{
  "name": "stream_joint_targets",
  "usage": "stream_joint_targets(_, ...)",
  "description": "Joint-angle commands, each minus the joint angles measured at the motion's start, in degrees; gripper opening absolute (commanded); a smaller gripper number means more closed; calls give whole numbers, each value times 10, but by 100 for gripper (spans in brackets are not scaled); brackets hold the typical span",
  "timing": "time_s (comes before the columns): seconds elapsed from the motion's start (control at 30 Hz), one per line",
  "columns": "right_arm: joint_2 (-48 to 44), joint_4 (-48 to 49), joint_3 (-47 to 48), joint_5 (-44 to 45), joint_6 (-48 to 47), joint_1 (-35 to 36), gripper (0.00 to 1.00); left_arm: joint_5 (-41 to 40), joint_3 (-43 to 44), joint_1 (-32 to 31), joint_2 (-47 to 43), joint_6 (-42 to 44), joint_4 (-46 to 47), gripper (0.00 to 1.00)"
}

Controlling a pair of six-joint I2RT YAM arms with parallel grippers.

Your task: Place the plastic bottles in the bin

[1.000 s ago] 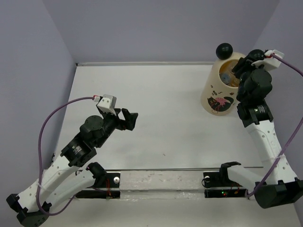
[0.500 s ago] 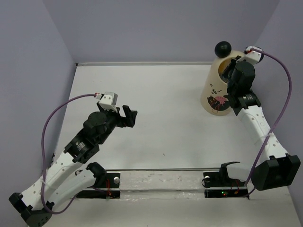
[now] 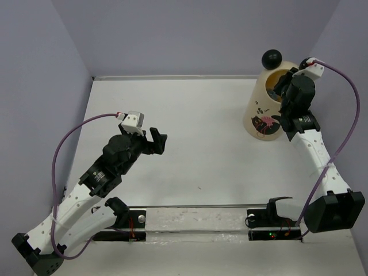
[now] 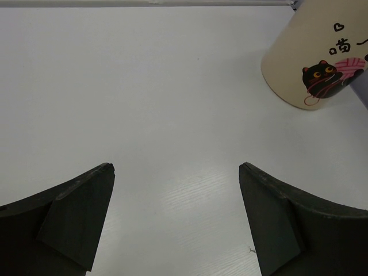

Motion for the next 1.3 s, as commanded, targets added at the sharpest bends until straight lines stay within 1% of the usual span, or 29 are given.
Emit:
stream_joint_targets(0.0, -2, -21, -18, 34, 2, -5, 28, 9, -3, 3, -3, 12, 26, 99)
stream_joint_targets(0.03, 9, -22, -37, 35, 7, -12, 37, 12, -4, 3, -5, 12, 27, 99)
stream_joint_targets(0.07, 13, -21, -47, 26, 22, -25, 38, 12, -4, 3, -7, 13, 27, 99)
stream_joint_targets(0.17, 10, -20, -66, 7, 42, -35, 41, 20, -6, 3, -12, 15, 32, 99)
stream_joint_targets(0.2, 5, -20, -65, 11, 42, -35, 45, 22, -7, 3, -13, 17, 32, 99)
stream_joint_targets(0.23, 1, -20, -62, 14, 40, -35, 52, 23, -7, 3, -13, 17, 33, 99)
stream_joint_targets(0.3, -19, -20, -48, 16, 30, -35, 61, 23, -6, 3, -13, 16, 32, 99)
stream_joint_targets(0.33, -26, -24, -42, 8, 28, -35, 72, 21, -6, 3, -14, 16, 33, 99)
stream_joint_targets(0.4, -51, -38, -23, -30, 28, -35, 85, 16, -6, 4, -18, 14, 35, 99)
stream_joint_targets(0.5, -83, -56, 5, -75, 32, -35, 89, 12, -8, 6, -24, 14, 37, 99)
stream_joint_targets(0.6, -115, -76, 23, -106, 36, -35, 91, 2, -8, 7, -31, 13, 38, 99)
stream_joint_targets(0.73, -158, -96, 32, -143, 41, -35, 93, -10, -8, 9, -39, 12, 38, 99)
stream_joint_targets(0.83, -202, -115, 31, -187, 49, -35, 96, -13, -6, 10, -45, 12, 37, 99)
stream_joint_targets(0.87, -215, -121, 29, -219, 53, -35, 98, -10, -6, 11, -47, 12, 36, 99)
stream_joint_targets(0.93, -244, -133, 19, -263, 58, -35, 100, -6, -4, 11, -58, 12, 38, 99)
stream_joint_targets(0.97, -277, -137, 6, -285, 63, -35, 100, -3, -4, 11, -63, 10, 41, 99)
stream_joint_targets(1.0, -293, -147, 0, -331, 69, -35, 100, 8, -4, 11, -76, 8, 49, 99)
stream_joint_targets(1.03, -328, -153, -12, -377, 76, -35, 100, 18, -4, 12, -83, 7, 55, 99)
stream_joint_targets(1.1, -368, -155, -29, -423, 83, -35, 100, 46, -3, 12, -97, 7, 68, 99)
stream_joint_targets(1.13, -388, -155, -36, -440, 87, -35, 100, 67, 0, 12, -110, 3, 80, 99)
stream_joint_targets(1.2, -430, -155, -52, -455, 105, -35, 100, 75, 3, 12, -122, -3, 89, 99)
stream_joint_targets(1.23, -469, -155, -69, -454, 108, -35, 100, 79, 6, 11, -134, -7, 95, 99)
stream_joint_targets(1.27, -489, -155, -77, -444, 110, -35, 100, 81, 11, 11, -139, -7, 97, 99)
